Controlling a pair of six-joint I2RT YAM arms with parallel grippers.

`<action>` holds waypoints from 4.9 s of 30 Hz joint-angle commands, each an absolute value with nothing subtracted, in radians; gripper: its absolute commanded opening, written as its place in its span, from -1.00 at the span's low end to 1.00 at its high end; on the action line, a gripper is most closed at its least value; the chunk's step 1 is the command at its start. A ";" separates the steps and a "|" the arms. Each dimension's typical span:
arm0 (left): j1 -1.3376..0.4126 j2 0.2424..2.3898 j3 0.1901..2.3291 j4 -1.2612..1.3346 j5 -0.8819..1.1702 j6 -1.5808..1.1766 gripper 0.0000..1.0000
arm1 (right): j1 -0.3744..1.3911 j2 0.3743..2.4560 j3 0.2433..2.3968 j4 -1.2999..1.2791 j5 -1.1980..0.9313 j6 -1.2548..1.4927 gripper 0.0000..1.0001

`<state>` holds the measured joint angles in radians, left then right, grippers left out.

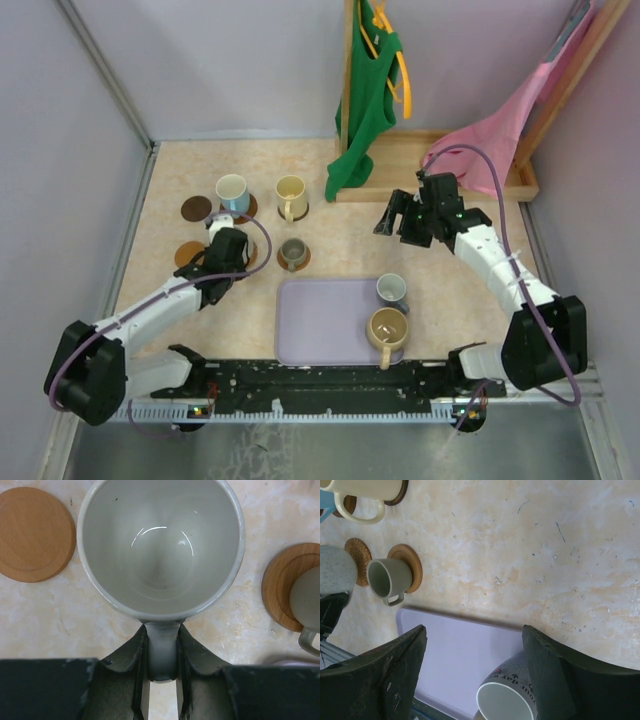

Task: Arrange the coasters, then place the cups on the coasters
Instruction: Place the cup on the coaster.

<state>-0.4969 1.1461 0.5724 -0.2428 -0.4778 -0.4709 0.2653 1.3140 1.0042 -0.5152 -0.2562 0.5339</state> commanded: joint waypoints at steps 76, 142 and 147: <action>-0.489 1.237 0.640 -0.311 -0.448 -0.543 -0.26 | 0.260 1.309 1.030 -0.459 -0.265 0.533 0.54; -0.937 1.246 0.903 -0.344 -0.382 -0.551 -0.20 | 0.320 1.020 0.968 -0.774 -0.088 0.537 0.56; -0.951 1.247 0.893 -0.327 -0.385 -0.552 -0.19 | 0.335 0.996 0.964 -0.835 -0.082 0.527 0.46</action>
<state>-0.9470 1.2503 0.8730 -0.3595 -0.3664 -0.5346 0.3138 1.0412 0.9619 -0.7898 -0.0994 0.5335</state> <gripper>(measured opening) 0.402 0.748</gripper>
